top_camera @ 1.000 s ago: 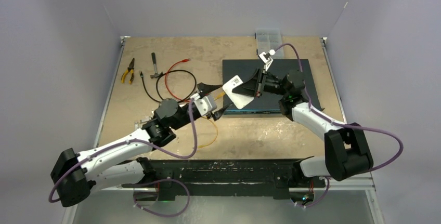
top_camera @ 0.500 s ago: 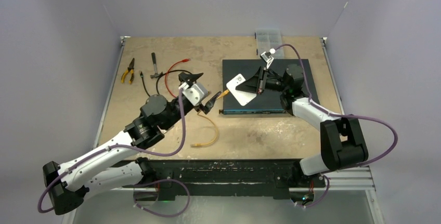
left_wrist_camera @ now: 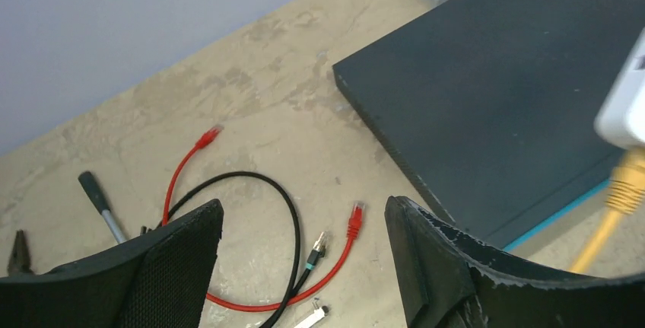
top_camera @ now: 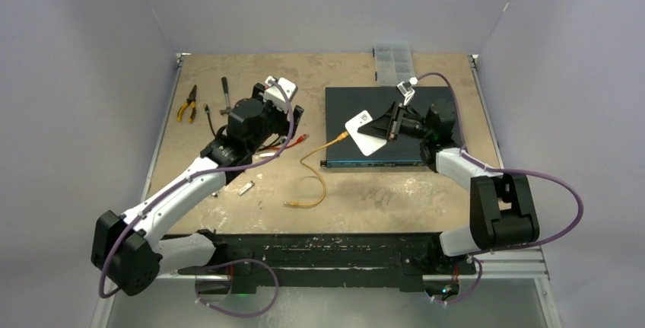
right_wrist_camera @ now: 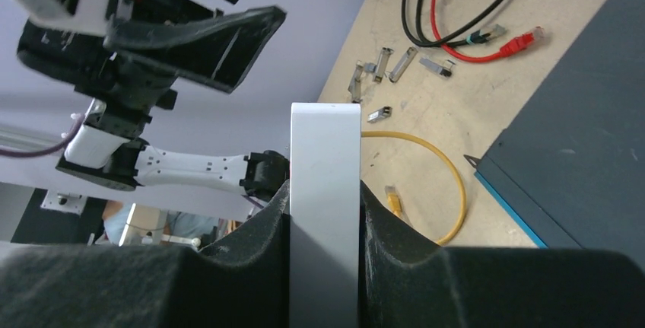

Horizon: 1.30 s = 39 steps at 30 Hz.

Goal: Insert the plug into the switch port
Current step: Pick up the connector from the center of the board.

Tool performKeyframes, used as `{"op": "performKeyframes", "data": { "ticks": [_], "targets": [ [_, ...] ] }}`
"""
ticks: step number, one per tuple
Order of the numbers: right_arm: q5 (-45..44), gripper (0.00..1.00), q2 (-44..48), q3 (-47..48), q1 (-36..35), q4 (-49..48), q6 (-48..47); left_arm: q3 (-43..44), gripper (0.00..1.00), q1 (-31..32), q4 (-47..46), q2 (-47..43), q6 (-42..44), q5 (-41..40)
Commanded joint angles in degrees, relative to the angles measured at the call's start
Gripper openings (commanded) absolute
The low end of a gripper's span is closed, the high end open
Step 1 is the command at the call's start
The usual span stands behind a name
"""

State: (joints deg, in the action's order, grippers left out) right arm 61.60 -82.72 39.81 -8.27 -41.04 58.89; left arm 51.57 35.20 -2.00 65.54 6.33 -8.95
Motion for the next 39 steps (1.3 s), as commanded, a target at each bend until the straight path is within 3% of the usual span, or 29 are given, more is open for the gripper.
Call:
{"op": "performKeyframes", "data": {
  "ticks": [1, 9, 18, 35, 39],
  "targets": [
    [2.4, 0.0, 2.4, -1.5, 2.0, -4.1, -0.2, 3.3, 0.75, -4.5, -0.6, 5.8, -5.8, 6.4],
    [3.3, 0.0, 2.7, -2.9, 2.9, -6.6, 0.4, 9.9, 0.63, -5.4, 7.5, 23.6, -3.9, 6.4],
    [3.8, 0.0, 2.4, -3.2, 3.0, -7.3, 0.3, 14.5, 0.55, -5.4, 10.3, 35.0, -2.0, 5.3],
    [3.8, 0.0, 2.4, -3.6, 3.0, -7.6, 0.3, 15.8, 0.51, -5.4, 13.6, 42.0, 2.3, 7.2],
    [3.8, 0.0, 2.5, -3.8, 3.0, -7.6, 0.3, 17.5, 0.43, -5.3, 13.4, 43.7, 2.2, 10.3]
  ]
}}
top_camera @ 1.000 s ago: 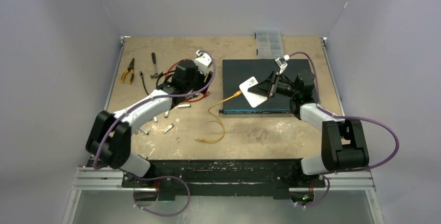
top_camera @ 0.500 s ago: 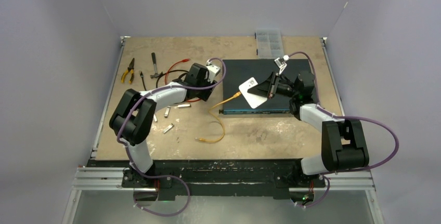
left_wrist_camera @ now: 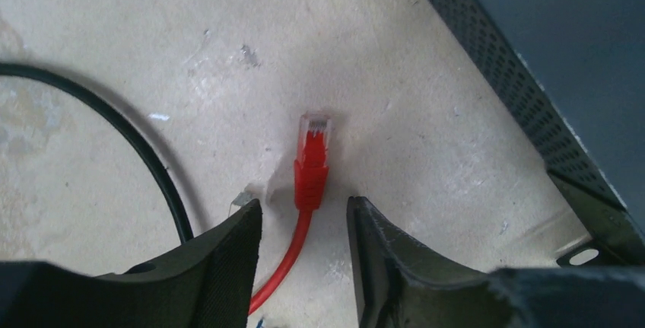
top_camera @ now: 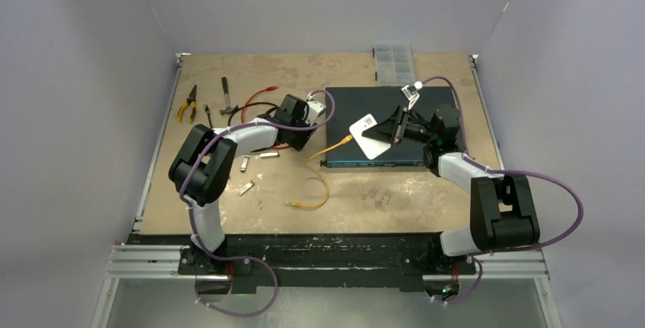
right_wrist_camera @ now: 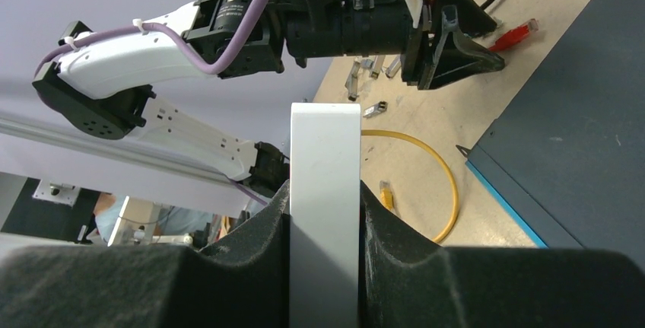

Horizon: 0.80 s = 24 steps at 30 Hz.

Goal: Insert the plug into the switch port
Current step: Pick up the connector from the center of the board.

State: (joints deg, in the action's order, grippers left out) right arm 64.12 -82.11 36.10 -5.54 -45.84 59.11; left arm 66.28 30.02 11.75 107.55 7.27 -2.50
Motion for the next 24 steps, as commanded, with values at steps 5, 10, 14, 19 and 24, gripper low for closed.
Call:
{"op": "performKeyframes", "data": {
  "ticks": [5, 10, 14, 19, 24],
  "targets": [
    [1.3, 0.0, 1.8, 0.0, 0.3, -2.9, 0.0, 2.7, 0.41, 1.5, -2.0, 0.4, 2.8, -0.4],
    [1.4, 0.0, 1.8, -0.1, 0.3, -2.9, 0.2, 3.3, 0.4, 2.8, -1.6, 1.2, 4.0, -3.9],
    [1.4, 0.0, 2.1, -0.1, 0.3, -2.7, 0.2, 3.5, 0.39, 2.9, -0.9, 2.8, 3.9, -5.1],
    [1.4, 0.0, 2.2, -0.1, 0.3, -2.7, 0.3, 3.5, 0.37, 2.8, -0.1, 4.2, 4.1, -5.3],
    [1.4, 0.0, 2.6, -0.1, 0.3, -2.7, 0.5, 4.1, 0.33, 2.7, 1.7, 5.7, 4.0, -2.7]
  ]
}}
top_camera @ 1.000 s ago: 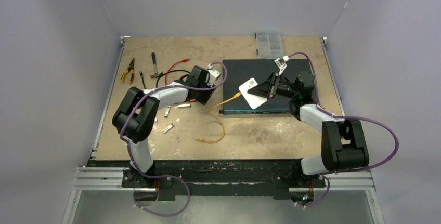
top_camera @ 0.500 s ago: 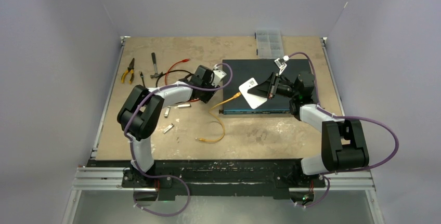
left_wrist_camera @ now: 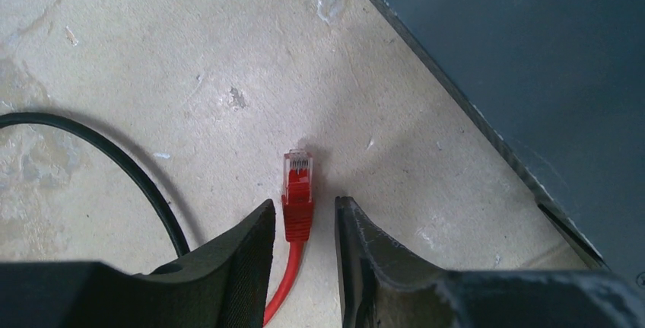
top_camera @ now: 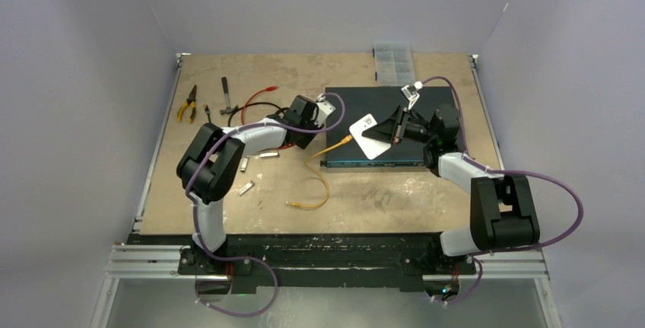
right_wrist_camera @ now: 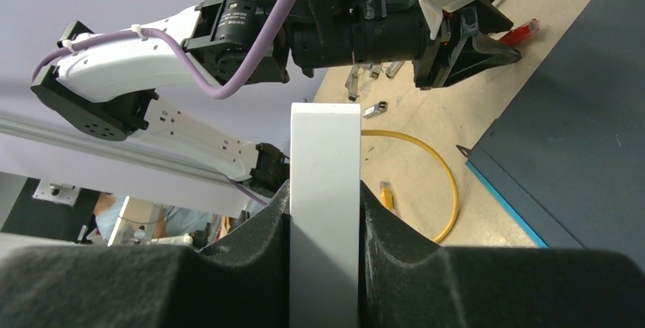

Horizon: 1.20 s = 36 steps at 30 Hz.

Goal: Insert the plug into the switch port
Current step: Pick up the connector from the center of the board.

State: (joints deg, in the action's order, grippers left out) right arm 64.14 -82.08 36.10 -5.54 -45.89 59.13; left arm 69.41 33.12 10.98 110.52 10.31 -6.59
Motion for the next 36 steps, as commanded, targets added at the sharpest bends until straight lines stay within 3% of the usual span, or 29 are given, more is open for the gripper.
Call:
{"op": "performKeyframes", "data": {
  "ticks": [1, 5, 14, 24, 31, 33, 36],
  "targets": [
    [1.3, 0.0, 2.7, -0.1, 0.3, -2.7, 0.5, 1.3, 0.32, -0.4, 3.3, 3.1, 1.0, 2.1],
    [1.3, 0.0, 3.2, -0.2, 0.3, -2.5, 0.5, 1.2, 0.26, -0.7, 5.6, 3.2, 0.5, 4.0],
    [1.1, 0.0, 3.8, -0.4, 0.3, -2.5, 0.5, -1.5, 0.28, -1.4, 6.0, -1.0, 1.3, 2.5],
    [0.8, 0.0, 4.5, -0.8, 0.3, -2.6, 0.7, -0.8, 0.25, -2.2, 6.8, 0.9, 1.7, 4.7],
    [0.8, 0.0, 4.6, -1.0, 0.3, -3.1, 1.0, -0.7, 0.14, -2.2, 6.4, -0.2, 2.1, 5.3],
    [0.9, 0.0, 4.9, -1.0, 0.3, -3.1, 1.1, -1.2, 0.0, -2.2, 5.5, -2.6, 2.1, 4.6],
    [0.9, 0.0, 5.2, -1.0, 0.3, -2.9, 1.1, -1.5, 0.0, -2.7, 3.9, -7.9, 1.9, 3.8]
  ]
}}
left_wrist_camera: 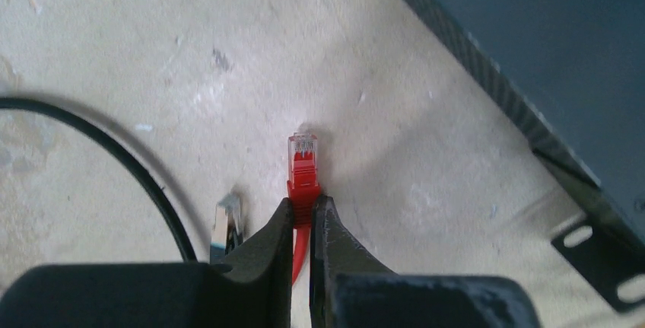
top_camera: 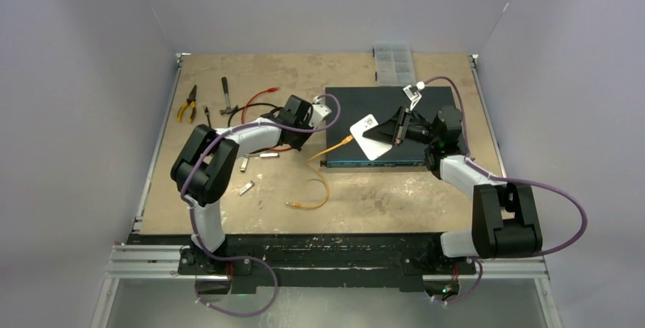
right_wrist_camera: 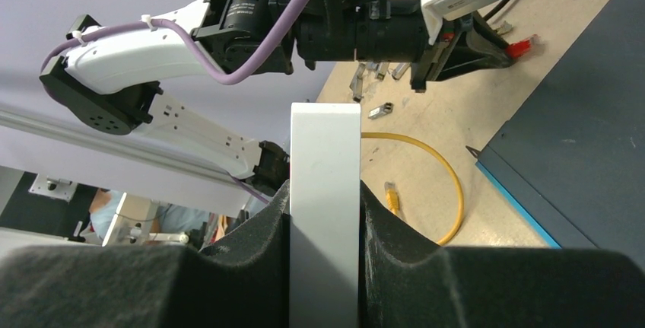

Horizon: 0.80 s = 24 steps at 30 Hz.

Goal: Insert the plug into the switch port
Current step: Pick up the connector from the center of the board.

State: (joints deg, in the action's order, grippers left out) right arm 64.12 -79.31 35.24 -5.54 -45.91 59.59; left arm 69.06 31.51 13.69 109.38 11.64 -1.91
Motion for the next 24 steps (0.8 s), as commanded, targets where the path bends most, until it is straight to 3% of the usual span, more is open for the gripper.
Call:
{"op": "performKeyframes", "data": {
  "ticks": [1, 5, 14, 20, 24],
  "targets": [
    [0.9, 0.0, 2.4, -0.1, 0.3, -2.9, 0.7, -0.9, 0.0, -1.4, 0.8, -8.5, 0.4, -1.0],
    [0.9, 0.0, 2.9, 0.0, 0.3, -3.2, 1.1, 1.2, 0.0, -3.9, 0.0, -14.8, -0.6, 0.9],
    [0.1, 0.0, 4.4, 0.6, 0.3, -1.1, 0.8, 15.3, 0.0, -14.2, 1.6, -21.5, -6.8, 15.2],
    [-0.5, 0.0, 5.3, 1.0, 0.3, 0.5, 0.2, 26.9, 0.0, -16.6, 2.1, -21.8, -10.3, 19.2],
    [-0.5, 0.0, 5.7, 1.3, 0.3, 1.5, -0.2, 35.0, 0.0, -17.2, 4.5, -21.8, -10.2, 17.7]
  ]
}}
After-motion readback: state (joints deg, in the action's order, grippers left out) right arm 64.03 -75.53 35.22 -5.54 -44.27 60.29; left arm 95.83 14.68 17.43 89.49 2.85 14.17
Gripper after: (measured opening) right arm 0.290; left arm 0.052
